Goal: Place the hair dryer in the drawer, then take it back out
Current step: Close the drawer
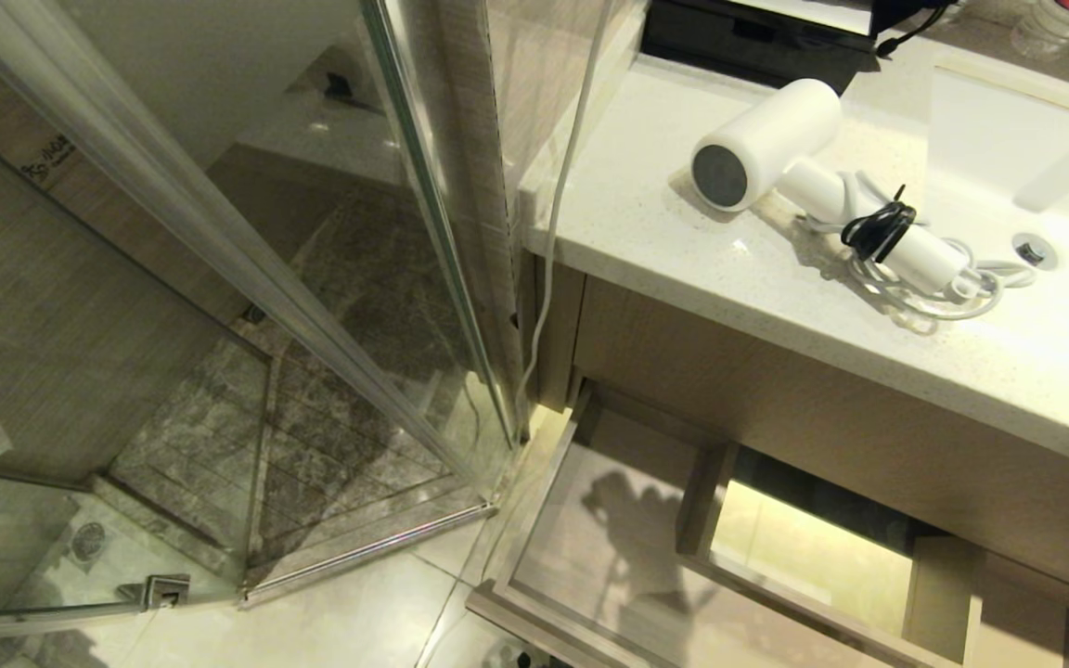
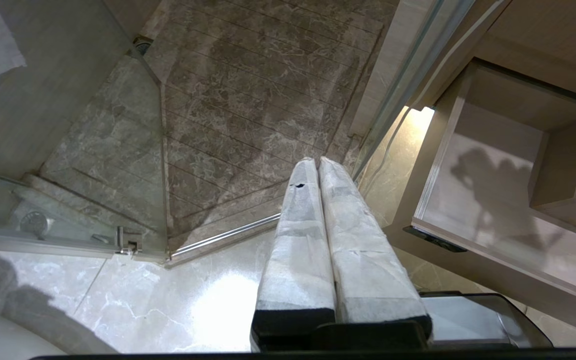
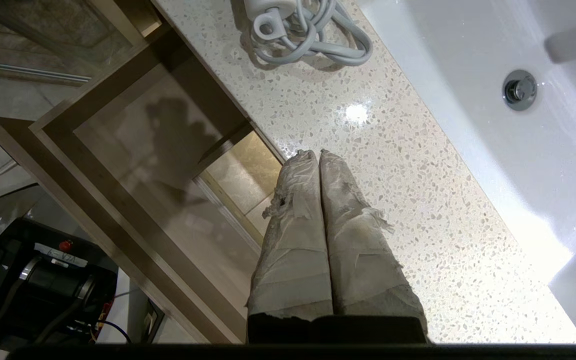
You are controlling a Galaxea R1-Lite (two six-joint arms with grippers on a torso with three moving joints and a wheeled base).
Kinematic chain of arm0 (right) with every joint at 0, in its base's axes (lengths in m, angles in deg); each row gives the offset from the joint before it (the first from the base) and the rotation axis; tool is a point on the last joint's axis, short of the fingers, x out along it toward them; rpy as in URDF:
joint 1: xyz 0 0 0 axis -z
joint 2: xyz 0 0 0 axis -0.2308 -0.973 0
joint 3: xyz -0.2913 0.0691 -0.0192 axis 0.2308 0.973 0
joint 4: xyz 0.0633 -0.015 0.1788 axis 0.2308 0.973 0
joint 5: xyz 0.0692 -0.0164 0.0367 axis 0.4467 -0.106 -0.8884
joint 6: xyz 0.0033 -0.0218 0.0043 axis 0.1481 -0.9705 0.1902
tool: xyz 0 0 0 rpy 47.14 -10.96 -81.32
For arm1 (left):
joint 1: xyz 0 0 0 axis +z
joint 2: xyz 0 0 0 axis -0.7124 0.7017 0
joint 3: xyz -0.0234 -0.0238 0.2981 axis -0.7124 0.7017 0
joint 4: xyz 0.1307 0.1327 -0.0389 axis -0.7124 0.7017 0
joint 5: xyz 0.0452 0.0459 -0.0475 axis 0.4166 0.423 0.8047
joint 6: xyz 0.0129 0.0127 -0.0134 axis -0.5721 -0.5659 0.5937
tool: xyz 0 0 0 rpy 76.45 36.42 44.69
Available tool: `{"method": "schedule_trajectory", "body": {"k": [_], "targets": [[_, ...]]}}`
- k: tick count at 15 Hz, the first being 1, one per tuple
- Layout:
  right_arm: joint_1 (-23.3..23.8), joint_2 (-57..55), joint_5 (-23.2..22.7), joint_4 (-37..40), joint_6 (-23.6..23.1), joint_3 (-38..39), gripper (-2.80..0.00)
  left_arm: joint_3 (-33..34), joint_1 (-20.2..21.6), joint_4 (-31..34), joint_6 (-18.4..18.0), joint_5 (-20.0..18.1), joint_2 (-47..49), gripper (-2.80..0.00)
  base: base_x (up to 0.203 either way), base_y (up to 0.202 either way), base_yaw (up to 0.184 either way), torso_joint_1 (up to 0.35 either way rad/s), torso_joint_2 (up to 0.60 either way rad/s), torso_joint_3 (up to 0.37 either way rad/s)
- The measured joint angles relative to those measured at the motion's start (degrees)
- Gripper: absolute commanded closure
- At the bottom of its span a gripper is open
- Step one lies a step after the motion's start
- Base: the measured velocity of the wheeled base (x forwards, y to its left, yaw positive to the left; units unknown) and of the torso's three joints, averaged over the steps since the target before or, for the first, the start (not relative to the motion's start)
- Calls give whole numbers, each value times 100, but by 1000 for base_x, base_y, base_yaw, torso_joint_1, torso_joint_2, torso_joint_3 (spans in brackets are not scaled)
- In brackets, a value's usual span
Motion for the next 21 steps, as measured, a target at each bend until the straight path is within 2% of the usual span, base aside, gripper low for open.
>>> {"method": "schedule_trajectory", "body": {"k": [6, 21], "targets": [[0, 85, 4, -6, 8, 77, 0, 0, 5, 0, 2, 0, 0, 0, 0, 0, 0, -130, 16, -113], [0, 188, 6, -57, 17, 129, 0, 0, 2, 2, 2, 0, 0, 0, 0, 0, 0, -215, -76, -290]]}}
